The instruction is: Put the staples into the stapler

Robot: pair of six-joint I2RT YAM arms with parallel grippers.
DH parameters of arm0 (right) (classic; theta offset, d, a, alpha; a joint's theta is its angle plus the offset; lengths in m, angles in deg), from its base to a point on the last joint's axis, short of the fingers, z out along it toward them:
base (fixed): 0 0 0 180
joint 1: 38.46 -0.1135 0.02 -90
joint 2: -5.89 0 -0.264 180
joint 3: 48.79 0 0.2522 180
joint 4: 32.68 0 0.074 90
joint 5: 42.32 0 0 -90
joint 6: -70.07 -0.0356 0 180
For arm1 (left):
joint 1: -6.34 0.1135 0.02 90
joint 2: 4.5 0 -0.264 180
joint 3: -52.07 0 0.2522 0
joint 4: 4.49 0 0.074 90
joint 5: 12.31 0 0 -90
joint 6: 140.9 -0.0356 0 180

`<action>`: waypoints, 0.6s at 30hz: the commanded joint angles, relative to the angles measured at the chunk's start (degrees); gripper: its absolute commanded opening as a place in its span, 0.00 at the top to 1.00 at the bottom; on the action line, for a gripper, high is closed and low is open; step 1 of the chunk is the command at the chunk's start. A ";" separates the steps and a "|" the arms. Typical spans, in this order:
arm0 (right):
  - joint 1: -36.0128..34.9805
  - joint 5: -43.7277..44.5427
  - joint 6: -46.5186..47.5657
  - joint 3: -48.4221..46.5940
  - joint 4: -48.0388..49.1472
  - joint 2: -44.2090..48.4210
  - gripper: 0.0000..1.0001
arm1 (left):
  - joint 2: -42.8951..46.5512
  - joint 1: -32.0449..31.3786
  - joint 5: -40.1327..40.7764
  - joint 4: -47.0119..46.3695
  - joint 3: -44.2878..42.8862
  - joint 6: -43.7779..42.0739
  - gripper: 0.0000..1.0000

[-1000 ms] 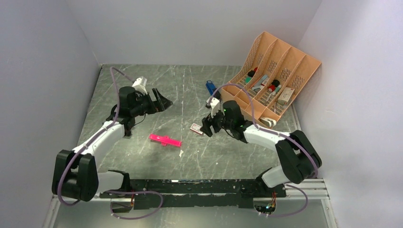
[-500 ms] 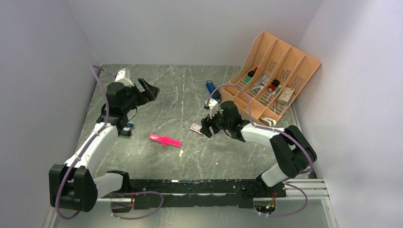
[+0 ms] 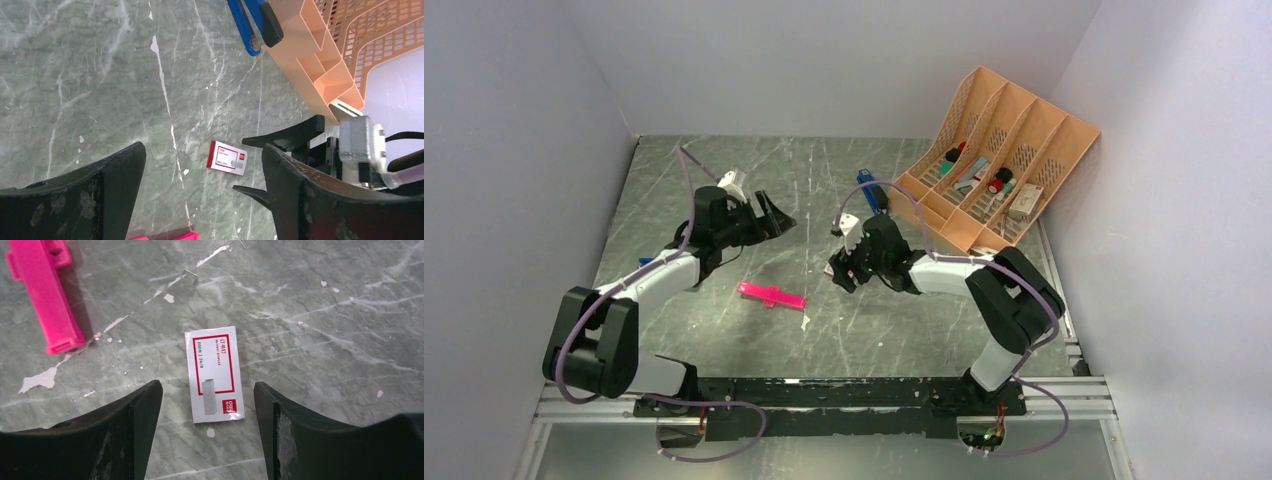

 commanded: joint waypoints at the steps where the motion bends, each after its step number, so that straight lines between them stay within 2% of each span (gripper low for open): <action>1: -0.16 2.68 2.14 -1.25 -1.05 -1.38 0.29 | -0.17 -0.66 -2.06 -4.10 -0.04 0.07 0.11; 4: -0.21 3.17 2.80 -0.92 -1.64 -1.64 0.31 | -0.98 -0.74 -3.03 -4.83 0.37 -0.19 0.14; 9: -0.15 2.55 2.32 0.11 -1.62 -1.44 0.37 | -4.22 -1.35 -7.20 -6.52 0.43 -0.64 0.25; 18: -0.15 3.85 0.05 -1.12 -4.41 -1.92 0.43 | -6.60 -2.69 -8.21 -9.09 1.73 0.74 0.28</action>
